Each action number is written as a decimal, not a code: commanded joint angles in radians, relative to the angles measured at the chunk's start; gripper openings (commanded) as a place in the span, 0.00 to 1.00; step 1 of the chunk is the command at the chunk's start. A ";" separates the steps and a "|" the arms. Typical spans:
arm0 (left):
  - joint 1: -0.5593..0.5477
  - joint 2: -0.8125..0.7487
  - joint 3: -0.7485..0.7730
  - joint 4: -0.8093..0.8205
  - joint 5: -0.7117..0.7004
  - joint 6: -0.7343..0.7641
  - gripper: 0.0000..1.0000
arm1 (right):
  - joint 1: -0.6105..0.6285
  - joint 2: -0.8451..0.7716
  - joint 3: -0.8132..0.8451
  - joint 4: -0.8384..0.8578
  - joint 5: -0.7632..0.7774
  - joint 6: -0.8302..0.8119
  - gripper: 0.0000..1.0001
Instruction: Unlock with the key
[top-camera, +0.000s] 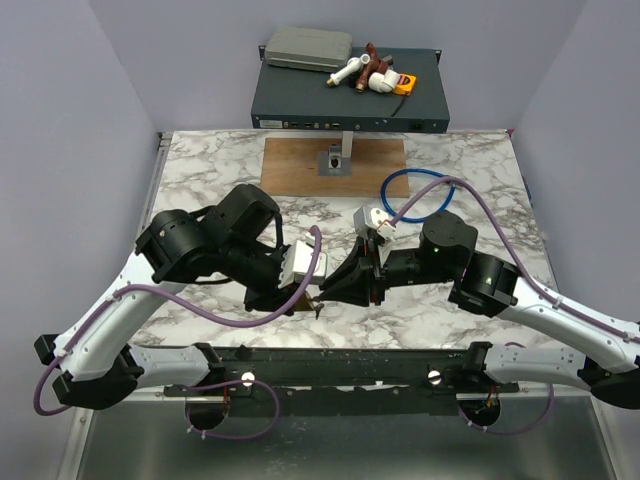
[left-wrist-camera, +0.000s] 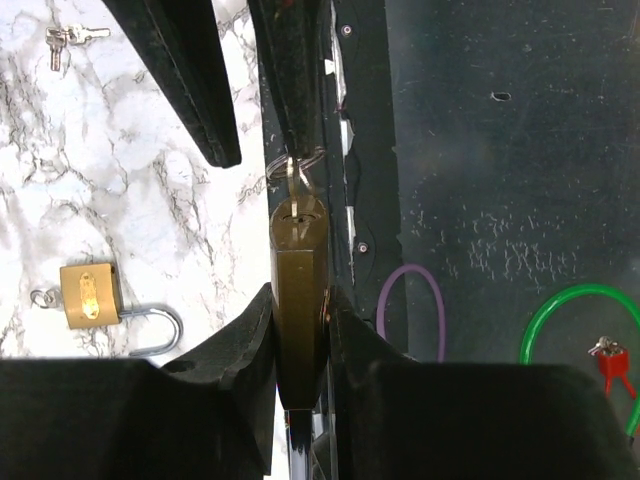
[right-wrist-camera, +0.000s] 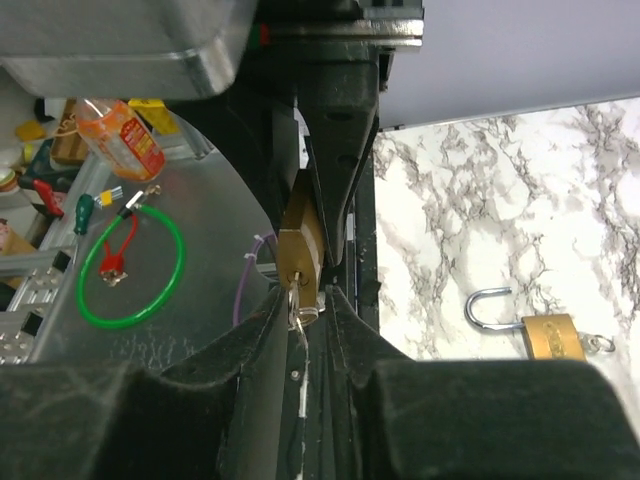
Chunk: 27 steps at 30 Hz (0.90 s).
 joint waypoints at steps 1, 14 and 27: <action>0.008 -0.032 -0.005 0.036 0.057 -0.017 0.00 | -0.002 0.002 0.046 -0.007 -0.026 -0.008 0.22; 0.044 -0.044 -0.023 0.057 0.063 -0.041 0.00 | -0.001 0.017 0.049 -0.030 -0.049 -0.003 0.21; 0.048 -0.048 -0.016 0.054 0.076 -0.035 0.00 | -0.001 0.037 0.056 -0.047 -0.047 -0.007 0.13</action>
